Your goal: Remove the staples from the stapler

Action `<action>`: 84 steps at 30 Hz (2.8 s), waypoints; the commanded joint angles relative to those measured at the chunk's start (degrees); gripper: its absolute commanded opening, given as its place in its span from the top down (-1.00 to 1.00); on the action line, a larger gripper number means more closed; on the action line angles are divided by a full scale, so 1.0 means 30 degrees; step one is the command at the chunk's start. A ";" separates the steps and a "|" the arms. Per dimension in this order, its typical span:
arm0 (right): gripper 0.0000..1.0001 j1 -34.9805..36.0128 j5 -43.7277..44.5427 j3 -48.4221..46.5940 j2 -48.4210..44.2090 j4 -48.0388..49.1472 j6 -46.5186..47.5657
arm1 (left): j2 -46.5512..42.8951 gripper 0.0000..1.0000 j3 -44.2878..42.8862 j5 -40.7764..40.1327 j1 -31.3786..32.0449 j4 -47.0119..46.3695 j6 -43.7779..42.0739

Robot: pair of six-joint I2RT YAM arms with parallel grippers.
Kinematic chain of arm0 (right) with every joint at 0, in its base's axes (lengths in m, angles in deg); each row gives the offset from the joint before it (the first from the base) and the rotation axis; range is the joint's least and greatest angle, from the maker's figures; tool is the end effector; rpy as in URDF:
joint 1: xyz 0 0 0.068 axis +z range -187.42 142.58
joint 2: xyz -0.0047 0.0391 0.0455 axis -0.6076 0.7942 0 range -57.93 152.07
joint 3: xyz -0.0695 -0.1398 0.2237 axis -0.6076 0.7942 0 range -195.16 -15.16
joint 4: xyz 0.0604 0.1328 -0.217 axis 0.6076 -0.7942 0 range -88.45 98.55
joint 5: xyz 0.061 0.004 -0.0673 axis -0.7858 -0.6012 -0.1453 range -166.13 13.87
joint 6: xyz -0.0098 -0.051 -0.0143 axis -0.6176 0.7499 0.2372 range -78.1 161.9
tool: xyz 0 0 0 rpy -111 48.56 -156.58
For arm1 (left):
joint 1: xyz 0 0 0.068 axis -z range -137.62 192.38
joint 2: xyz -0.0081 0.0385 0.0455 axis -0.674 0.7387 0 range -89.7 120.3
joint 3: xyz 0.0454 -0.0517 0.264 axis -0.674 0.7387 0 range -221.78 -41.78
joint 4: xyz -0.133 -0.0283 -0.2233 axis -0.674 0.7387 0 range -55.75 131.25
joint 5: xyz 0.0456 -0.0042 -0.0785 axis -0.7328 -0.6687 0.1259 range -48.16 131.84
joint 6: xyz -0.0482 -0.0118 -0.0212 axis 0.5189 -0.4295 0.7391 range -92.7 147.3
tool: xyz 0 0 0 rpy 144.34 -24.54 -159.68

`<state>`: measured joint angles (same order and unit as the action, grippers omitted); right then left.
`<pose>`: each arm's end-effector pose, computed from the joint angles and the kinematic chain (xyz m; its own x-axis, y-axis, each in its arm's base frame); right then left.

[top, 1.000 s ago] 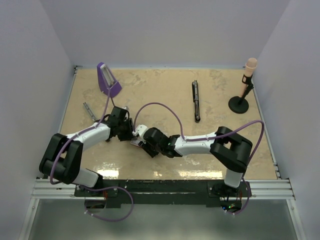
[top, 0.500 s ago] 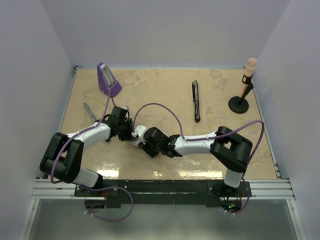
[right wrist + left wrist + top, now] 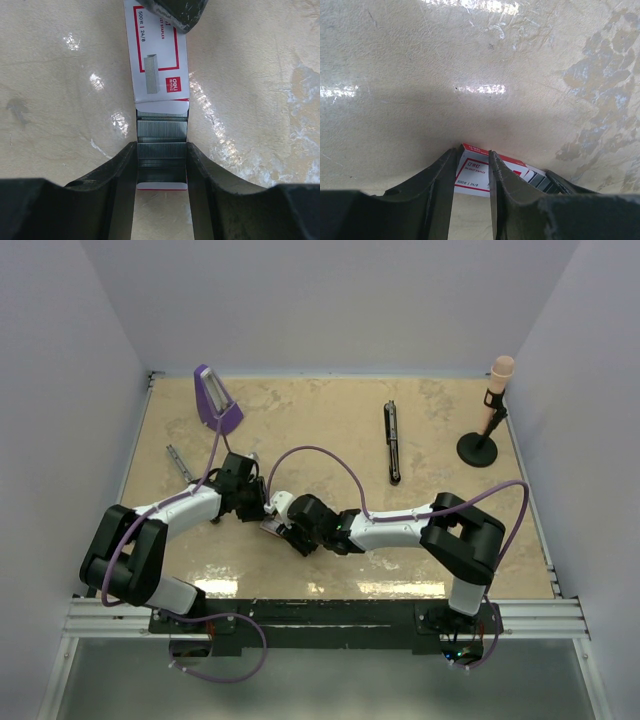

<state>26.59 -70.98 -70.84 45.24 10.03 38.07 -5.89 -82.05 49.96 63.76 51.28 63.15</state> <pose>0.1633 0.3276 0.1518 -0.3726 -0.6124 -0.6972 -0.8449 0.5346 -0.0180 0.2441 -0.1010 0.1555 -0.9066 -0.2678 -0.3261 -0.1302 0.9126 -0.3875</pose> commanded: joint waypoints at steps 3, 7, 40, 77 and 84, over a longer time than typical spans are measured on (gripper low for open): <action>0.33 0.0168 -0.1189 0.0484 0.0383 -0.0580 -0.0245 | -0.0046 0.29 -0.0434 0.0574 -0.0068 -0.0610 -0.0116; 0.35 0.0168 -0.0486 0.0250 0.0618 -0.0579 -0.0332 | -0.0017 0.29 -0.0258 0.0925 -0.0039 -0.0990 -0.0087; 0.40 0.0577 0.0276 0.0572 0.0178 0.1180 -0.1151 | -0.0310 0.32 0.1178 0.2245 -0.0039 -0.2311 0.0821; 0.43 0.1018 -0.0134 0.0573 0.0558 0.1178 -0.0333 | -0.0721 0.32 0.1177 0.1659 -0.0068 -0.1489 0.0528; 0.43 0.0930 0.1007 0.0426 0.0587 0.1327 -0.0684 | -0.0779 0.35 0.1529 0.1513 -0.0068 -0.1491 0.0557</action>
<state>29.01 -69.43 -68.63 44.92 14.47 35.92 -7.90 -78.59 52.54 63.39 47.46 64.20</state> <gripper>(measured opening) 0.425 0.330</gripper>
